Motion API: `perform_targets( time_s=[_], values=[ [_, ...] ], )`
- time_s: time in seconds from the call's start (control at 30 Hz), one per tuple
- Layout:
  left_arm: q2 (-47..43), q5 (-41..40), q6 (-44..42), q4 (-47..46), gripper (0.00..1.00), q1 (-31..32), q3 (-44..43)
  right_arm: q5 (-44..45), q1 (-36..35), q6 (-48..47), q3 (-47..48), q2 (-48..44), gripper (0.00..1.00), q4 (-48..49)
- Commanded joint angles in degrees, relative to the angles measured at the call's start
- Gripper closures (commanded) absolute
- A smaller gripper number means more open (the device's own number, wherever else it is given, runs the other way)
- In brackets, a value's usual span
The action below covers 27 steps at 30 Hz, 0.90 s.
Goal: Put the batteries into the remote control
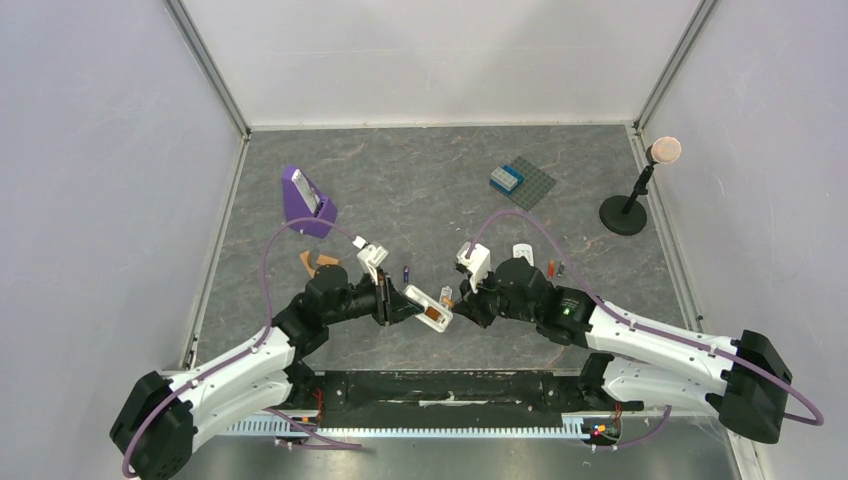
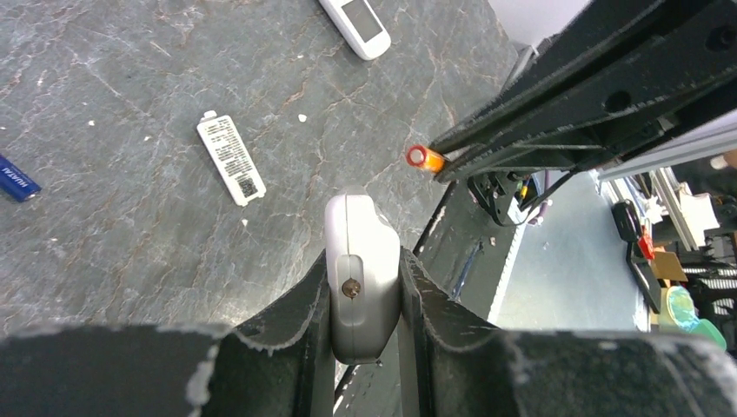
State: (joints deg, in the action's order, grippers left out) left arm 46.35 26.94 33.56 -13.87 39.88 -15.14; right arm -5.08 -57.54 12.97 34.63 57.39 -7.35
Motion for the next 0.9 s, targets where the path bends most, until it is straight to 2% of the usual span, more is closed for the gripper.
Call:
perform_targets(
  time_s=[0.0, 0.27, 0.63, 0.87],
  values=[
    [1.13, -2.76, 0.73, -2.14, 0.98, -0.07, -2.96, -3.39, -0.7, -1.61, 0.26, 0.25, 0.94, 2.71],
    [3.56, -3.74, 8.4, -5.96, 0.98, -0.09, -2.79, -3.08, -2.14, -2.33, 0.85, 1.76, 0.95, 1.89],
    [3.22, 0.06, 11.37, -7.12, 0.98, -0.11, -2.71, -4.06, -2.88, -4.45, 2.36, 2.31, 0.95, -0.13],
    [3.82, 1.76, 14.73, -11.55, 0.98, -0.15, -1.85, -3.56, -3.72, -5.13, 4.01, 3.71, 0.95, -0.45]
  ],
)
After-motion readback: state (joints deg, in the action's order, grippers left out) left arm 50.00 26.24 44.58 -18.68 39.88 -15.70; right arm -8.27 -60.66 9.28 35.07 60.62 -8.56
